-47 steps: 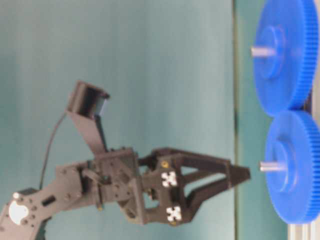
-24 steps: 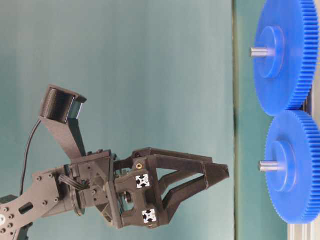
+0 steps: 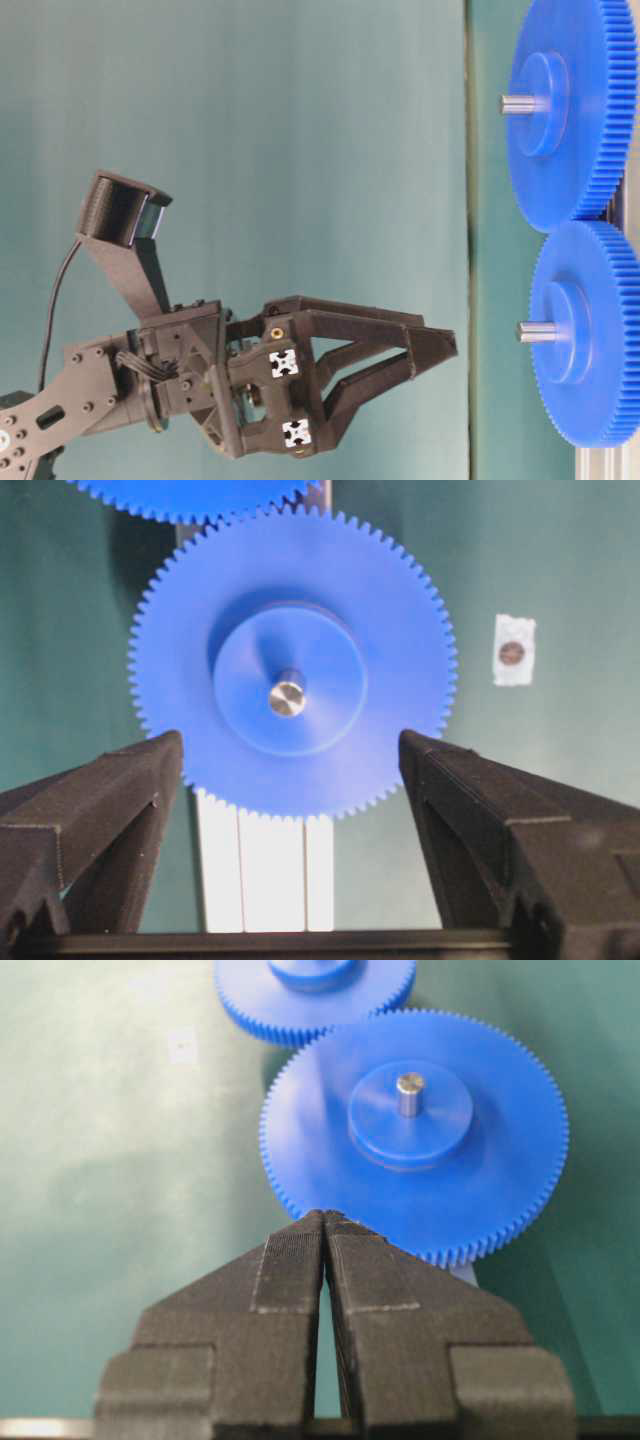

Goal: Insert the small gear onto the shaft.
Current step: 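Raise and withdraw the open left gripper from the gear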

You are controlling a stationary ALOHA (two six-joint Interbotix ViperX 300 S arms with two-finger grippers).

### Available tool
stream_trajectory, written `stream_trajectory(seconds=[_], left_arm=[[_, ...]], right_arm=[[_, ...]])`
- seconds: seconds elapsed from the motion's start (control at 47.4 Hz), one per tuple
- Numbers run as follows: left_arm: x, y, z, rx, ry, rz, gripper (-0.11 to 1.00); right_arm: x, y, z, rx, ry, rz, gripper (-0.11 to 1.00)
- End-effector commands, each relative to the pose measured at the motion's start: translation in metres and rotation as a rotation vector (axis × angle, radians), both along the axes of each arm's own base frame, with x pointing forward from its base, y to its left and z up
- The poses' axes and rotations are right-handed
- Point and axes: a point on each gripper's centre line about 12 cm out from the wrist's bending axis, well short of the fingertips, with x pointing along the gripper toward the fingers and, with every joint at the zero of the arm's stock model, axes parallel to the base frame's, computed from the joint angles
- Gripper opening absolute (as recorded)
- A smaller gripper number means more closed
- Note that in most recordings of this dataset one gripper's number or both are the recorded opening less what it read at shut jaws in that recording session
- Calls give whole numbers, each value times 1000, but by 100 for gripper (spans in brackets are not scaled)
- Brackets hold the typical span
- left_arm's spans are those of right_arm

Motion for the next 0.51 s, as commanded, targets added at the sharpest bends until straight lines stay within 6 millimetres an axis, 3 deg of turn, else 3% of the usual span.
stream_trajectory(seconds=[0.0, 0.485], left_arm=[[-1, -2, 31, 10, -84, -7, 82], [-9, -5, 51, 13, -134, -12, 82]], right_arm=[[2, 0, 4, 13, -15, -8, 8], [2, 0, 4, 13, -13, -8, 8]])
